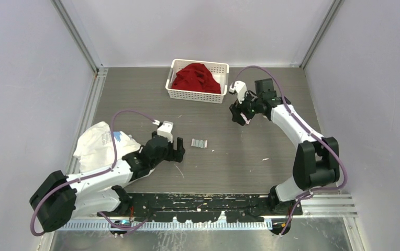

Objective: Unload the staples from the stapler
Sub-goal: Pick up the staple box from the center of the board.

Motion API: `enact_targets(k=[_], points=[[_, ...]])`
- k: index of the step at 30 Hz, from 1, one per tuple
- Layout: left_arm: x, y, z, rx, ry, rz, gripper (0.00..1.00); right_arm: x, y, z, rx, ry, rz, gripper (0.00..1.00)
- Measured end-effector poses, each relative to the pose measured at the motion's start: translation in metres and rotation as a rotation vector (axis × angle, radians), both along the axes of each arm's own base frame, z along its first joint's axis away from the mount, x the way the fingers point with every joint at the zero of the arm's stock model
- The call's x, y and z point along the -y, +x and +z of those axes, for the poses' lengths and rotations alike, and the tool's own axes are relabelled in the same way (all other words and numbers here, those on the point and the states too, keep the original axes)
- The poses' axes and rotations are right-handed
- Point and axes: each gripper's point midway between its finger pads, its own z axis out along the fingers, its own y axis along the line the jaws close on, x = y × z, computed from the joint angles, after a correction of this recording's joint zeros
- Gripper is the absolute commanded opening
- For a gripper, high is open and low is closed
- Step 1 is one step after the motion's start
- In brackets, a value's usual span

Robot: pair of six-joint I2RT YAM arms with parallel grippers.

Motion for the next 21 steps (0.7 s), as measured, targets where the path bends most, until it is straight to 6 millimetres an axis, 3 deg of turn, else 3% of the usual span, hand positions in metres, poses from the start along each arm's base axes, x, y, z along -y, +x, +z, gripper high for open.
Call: enact_targets(k=[5,12,16,21], points=[[0.001,0.002,-0.012,-0.046,-0.004,-0.002,0.82,0.024,0.015,-0.043,-0.051,-0.143,-0.077,0.84],[0.001,0.004,-0.017,-0.087,-0.035,-0.001,0.79,0.045,0.033,-0.084,-0.099,-0.291,-0.102,0.85],[-0.001,0.004,-0.029,-0.141,-0.043,0.005,0.76,0.053,0.041,-0.097,-0.118,-0.332,-0.1,0.85],[-0.003,0.003,-0.041,-0.196,-0.048,0.006,0.71,0.061,0.053,-0.096,-0.112,-0.34,-0.098,0.84]])
